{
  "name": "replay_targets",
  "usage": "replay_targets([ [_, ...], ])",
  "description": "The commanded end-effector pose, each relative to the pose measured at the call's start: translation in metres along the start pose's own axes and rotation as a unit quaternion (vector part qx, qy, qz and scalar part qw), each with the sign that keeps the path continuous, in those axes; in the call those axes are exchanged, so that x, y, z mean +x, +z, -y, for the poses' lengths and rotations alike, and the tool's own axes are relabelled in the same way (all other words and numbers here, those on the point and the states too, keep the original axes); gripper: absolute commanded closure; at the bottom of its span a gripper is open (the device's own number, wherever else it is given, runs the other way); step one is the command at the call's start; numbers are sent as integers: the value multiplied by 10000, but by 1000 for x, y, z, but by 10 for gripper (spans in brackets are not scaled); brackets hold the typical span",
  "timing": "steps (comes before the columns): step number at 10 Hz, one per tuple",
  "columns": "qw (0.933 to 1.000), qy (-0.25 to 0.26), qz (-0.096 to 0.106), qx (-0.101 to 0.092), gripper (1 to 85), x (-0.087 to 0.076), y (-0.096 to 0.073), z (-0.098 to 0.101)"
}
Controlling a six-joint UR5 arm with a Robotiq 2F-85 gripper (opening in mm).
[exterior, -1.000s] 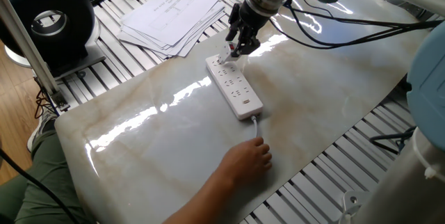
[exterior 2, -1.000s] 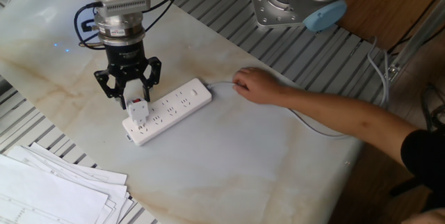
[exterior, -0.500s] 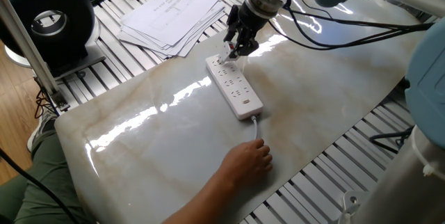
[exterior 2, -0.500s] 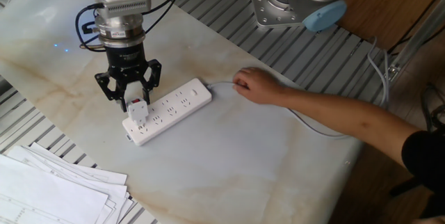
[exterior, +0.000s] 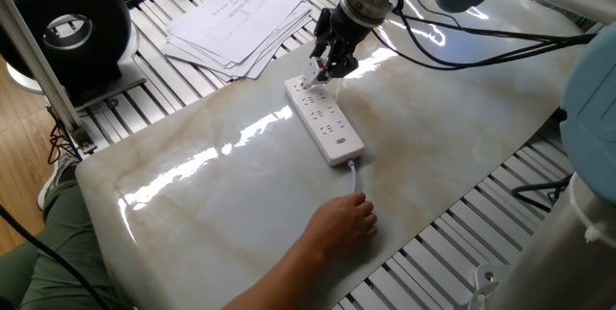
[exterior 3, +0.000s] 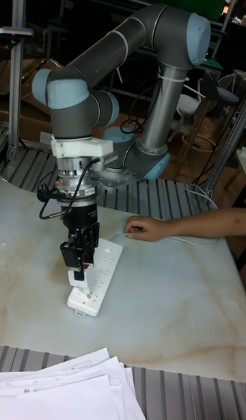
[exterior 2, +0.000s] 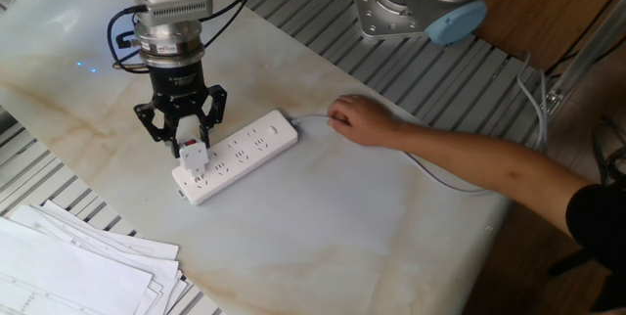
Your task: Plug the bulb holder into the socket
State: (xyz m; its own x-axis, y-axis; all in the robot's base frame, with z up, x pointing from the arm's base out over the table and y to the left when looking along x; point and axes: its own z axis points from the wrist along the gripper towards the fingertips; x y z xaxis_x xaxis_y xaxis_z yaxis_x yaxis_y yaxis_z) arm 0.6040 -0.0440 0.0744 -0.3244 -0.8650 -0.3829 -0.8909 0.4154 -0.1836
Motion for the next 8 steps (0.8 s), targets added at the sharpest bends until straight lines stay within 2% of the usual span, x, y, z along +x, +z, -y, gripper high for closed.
replay_targets([
  [1,9992,373,151,54,817,-7,-2,4],
  [3,9988,470,109,79,843,-8,-2,6],
  [6,9983,516,-244,115,843,-5,2,14],
  [7,9978,559,-347,45,843,-8,4,13],
  [8,9969,577,-532,47,843,-8,4,16],
])
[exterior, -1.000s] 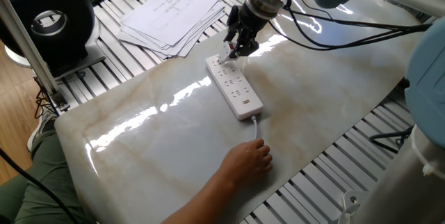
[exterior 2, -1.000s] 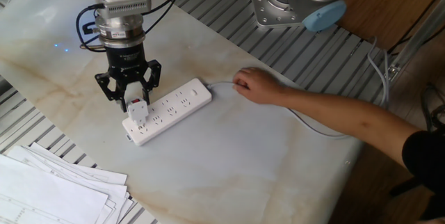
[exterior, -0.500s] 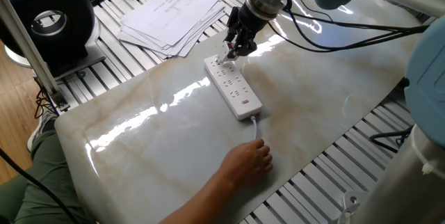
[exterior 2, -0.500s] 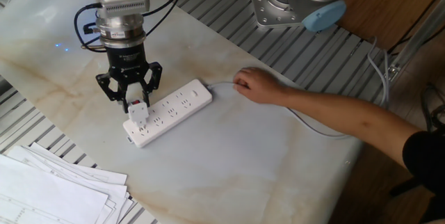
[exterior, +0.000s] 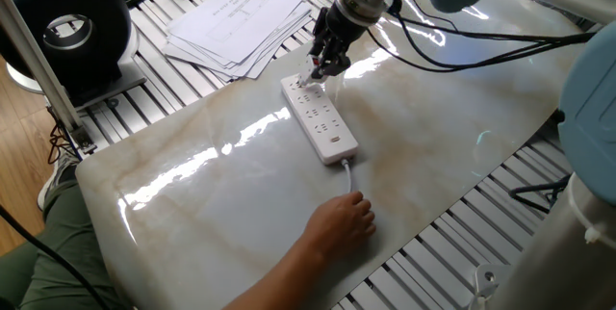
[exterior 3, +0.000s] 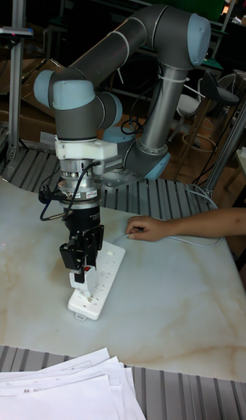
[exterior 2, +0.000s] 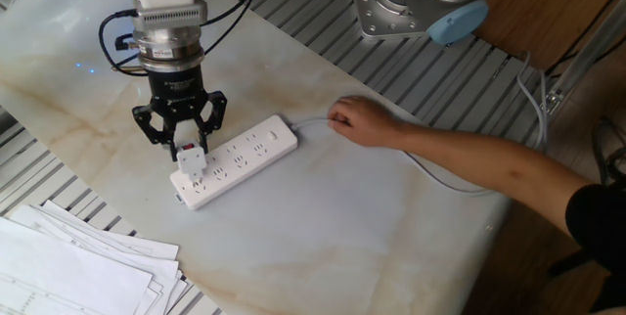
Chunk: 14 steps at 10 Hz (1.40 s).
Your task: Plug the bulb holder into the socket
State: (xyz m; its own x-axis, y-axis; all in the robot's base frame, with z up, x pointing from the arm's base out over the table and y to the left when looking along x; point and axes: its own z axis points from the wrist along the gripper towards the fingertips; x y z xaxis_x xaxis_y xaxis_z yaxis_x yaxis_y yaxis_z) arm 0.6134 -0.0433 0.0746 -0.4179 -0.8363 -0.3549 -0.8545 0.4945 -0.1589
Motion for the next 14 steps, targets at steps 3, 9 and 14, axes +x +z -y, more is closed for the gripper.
replay_targets([
  [3,9988,287,-384,-119,843,-17,-7,1],
  [9,9942,449,-969,-124,843,-21,-10,0],
  [14,9884,513,-1383,-348,843,-24,-10,-14],
])
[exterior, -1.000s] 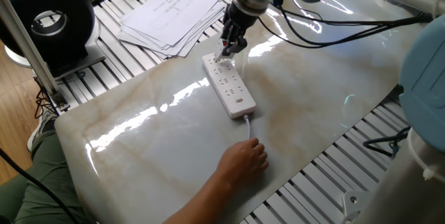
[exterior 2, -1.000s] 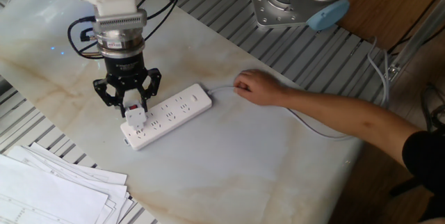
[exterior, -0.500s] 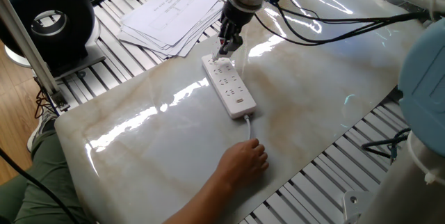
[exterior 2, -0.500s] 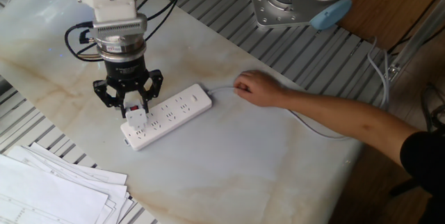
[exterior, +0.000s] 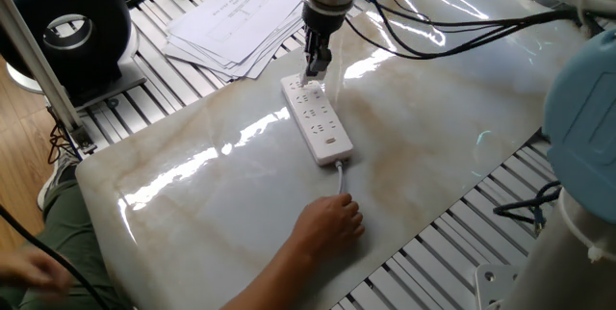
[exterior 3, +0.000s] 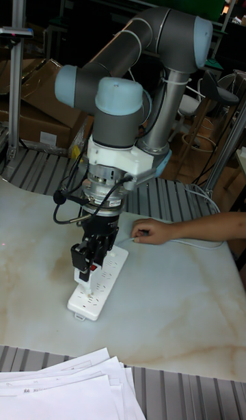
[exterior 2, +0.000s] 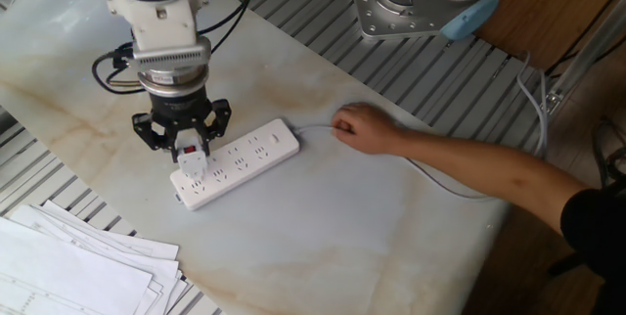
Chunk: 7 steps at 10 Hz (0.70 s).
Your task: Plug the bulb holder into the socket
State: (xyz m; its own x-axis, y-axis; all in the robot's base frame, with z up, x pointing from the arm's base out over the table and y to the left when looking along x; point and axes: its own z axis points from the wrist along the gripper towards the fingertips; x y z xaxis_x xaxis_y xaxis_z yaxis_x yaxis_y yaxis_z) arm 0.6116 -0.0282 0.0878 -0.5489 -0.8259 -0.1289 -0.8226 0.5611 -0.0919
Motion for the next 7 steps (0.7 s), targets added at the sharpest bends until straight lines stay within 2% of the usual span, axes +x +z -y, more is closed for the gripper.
replay_targets([
  [1,9997,32,-202,-140,843,-12,-4,-11],
  [3,9988,-95,-445,-165,843,-12,-3,-15],
  [5,9977,-186,-580,-281,843,-14,-5,-25],
  [6,9958,-215,-854,-269,843,-1,-6,-25],
  [7,9941,-255,-1036,-217,843,10,-8,-22],
])
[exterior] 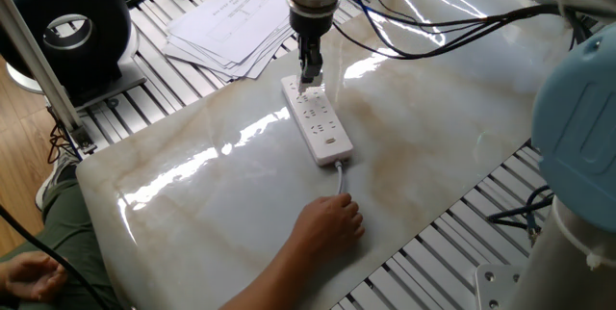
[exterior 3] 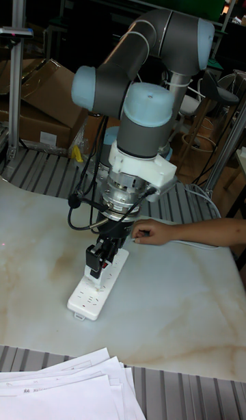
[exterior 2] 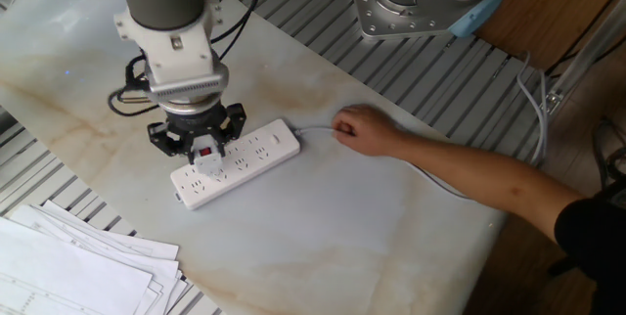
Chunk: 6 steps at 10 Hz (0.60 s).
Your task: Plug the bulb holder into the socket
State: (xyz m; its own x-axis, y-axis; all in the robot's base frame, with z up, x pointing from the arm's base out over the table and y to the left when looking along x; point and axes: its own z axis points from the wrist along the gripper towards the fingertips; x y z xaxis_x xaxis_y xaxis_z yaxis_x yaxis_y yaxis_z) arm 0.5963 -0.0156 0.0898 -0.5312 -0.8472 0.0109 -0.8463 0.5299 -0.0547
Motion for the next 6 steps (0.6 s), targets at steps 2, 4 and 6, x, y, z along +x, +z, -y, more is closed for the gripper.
replay_targets([
  [2,9997,25,-247,-1,843,12,-13,-2],
  [4,9998,125,-162,20,843,11,-15,0],
  [6,9996,64,-274,-28,843,17,-16,-3],
])
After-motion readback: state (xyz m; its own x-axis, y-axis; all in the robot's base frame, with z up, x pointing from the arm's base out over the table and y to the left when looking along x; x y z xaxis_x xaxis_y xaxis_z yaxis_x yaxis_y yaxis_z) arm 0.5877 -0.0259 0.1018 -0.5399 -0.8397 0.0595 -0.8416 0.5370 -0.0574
